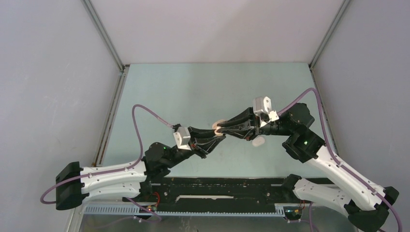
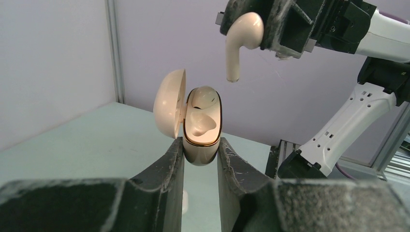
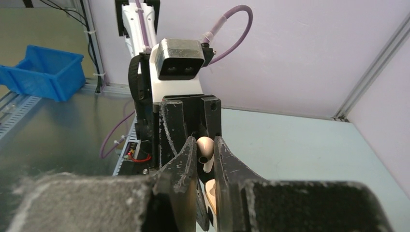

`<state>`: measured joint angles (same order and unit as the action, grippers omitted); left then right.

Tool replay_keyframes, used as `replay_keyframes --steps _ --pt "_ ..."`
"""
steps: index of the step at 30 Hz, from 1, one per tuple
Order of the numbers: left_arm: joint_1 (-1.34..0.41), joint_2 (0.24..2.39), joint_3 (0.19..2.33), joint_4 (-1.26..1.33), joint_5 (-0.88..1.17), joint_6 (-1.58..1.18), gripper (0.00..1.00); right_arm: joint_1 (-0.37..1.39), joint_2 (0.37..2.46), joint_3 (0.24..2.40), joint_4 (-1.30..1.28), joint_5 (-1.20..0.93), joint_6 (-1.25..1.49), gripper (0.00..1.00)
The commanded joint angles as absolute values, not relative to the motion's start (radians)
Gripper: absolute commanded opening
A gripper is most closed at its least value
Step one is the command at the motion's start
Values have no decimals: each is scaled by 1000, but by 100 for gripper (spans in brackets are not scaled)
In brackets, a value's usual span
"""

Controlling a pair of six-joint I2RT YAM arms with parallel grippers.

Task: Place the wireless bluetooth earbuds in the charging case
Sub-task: Place the earbud in the charging case.

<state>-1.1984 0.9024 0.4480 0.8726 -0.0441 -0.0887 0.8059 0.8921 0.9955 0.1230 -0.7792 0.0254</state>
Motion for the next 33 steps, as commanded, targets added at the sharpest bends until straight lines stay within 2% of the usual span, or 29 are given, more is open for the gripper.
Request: replay_keyframes --steps 1,33 --pt "-1203 891 506 874 -17 -77 0 811 887 995 137 -729 -45 0" --pt "-1203 875 529 828 -8 -53 0 832 857 919 76 -676 -132 0"
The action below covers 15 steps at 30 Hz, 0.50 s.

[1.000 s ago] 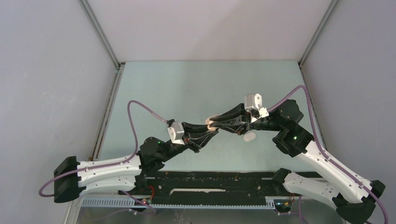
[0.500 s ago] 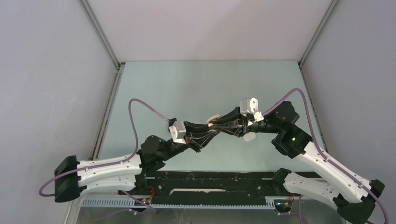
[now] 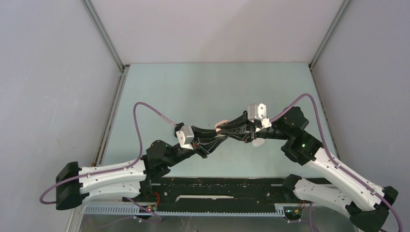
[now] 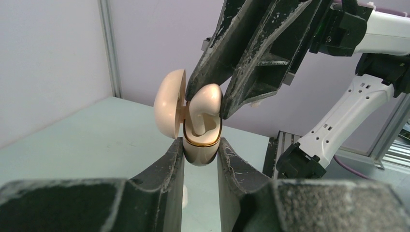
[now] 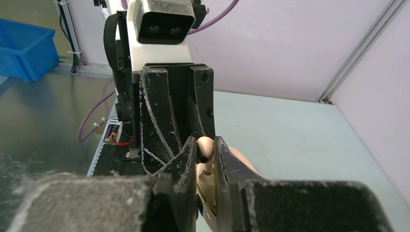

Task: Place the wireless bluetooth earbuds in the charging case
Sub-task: Place the earbud in the charging case.

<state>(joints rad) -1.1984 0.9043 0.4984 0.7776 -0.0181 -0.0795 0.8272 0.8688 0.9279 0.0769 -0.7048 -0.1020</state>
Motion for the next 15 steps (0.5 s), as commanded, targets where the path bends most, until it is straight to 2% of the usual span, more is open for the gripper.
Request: replay_keyframes --steps 1,15 --pt "-1203 875 529 828 -8 -51 0 833 858 918 75 -673 -136 0" --pt "-1203 868 503 865 9 -48 0 847 868 900 28 -619 -184 1"
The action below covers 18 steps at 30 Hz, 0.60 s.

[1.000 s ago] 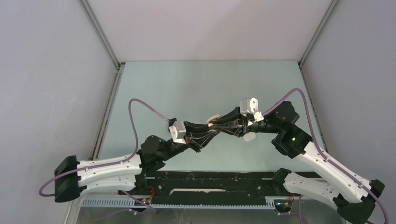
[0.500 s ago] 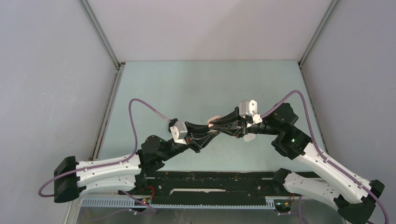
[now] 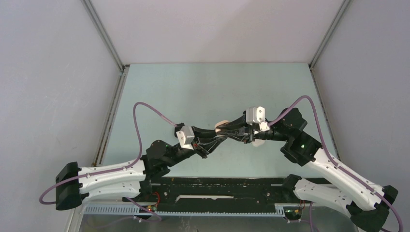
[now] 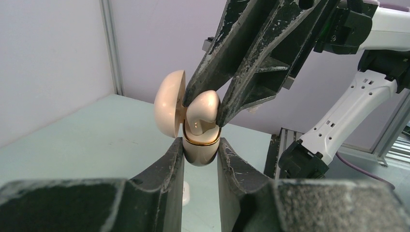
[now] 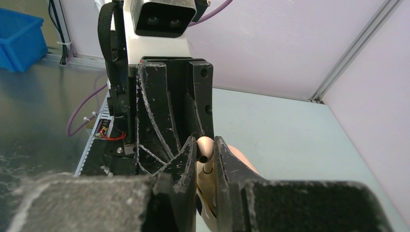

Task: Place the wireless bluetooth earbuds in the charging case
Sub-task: Place the earbud in the charging case.

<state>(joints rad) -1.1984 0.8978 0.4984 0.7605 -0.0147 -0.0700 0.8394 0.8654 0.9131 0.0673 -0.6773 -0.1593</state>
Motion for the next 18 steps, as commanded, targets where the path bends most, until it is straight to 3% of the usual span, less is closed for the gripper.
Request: replay_keyframes --steps 1,18 --pt "-1203 866 498 871 9 -48 0 846 869 900 31 -618 -186 3" --pt "-1203 842 459 897 -10 -17 0 867 884 901 -49 -570 -250 15"
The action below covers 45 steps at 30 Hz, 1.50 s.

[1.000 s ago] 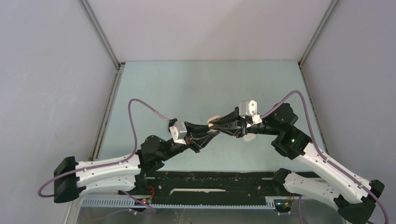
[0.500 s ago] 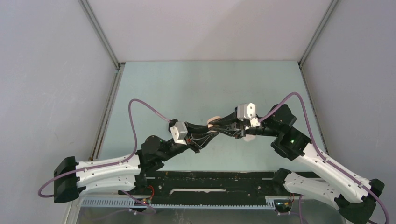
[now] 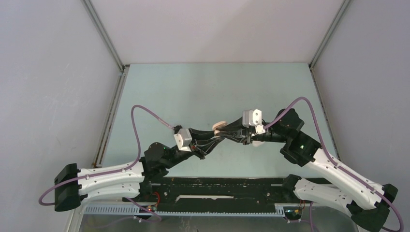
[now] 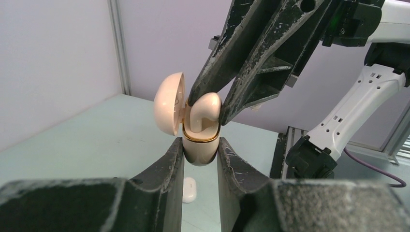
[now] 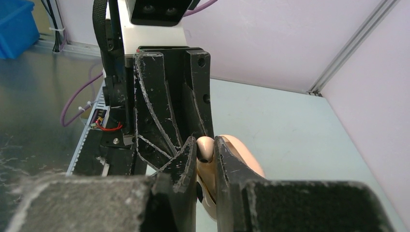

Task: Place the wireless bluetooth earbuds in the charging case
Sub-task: Place the earbud in the charging case.

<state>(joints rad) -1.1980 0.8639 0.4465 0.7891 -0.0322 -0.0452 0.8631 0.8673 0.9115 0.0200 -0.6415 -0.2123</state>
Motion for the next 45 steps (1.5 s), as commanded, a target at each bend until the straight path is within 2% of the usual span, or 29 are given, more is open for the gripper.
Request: replay_keyframes --steps 1,6,18,29,31,35,39,45 --pt "-1203 843 459 896 -8 -16 0 870 885 901 -54 -568 -255 15" --pt "-1203 848 472 851 17 -2 0 884 903 917 -98 -562 -292 19" --pt "-1203 848 462 829 9 20 0 888 898 1086 -310 -644 -393 39" --pt "-1203 849 431 825 5 18 0 899 918 1251 -485 -728 -476 64" --pt "-1203 850 426 821 7 19 0 897 934 1287 -533 -720 -476 75" --pt "-1203 851 422 804 13 32 0 899 999 1399 -684 -632 -496 87" --pt "-1203 853 435 772 28 57 0 899 1097 1508 -843 -599 -490 91" --pt "-1203 855 439 751 35 77 0 898 1150 1508 -849 -608 -448 91"
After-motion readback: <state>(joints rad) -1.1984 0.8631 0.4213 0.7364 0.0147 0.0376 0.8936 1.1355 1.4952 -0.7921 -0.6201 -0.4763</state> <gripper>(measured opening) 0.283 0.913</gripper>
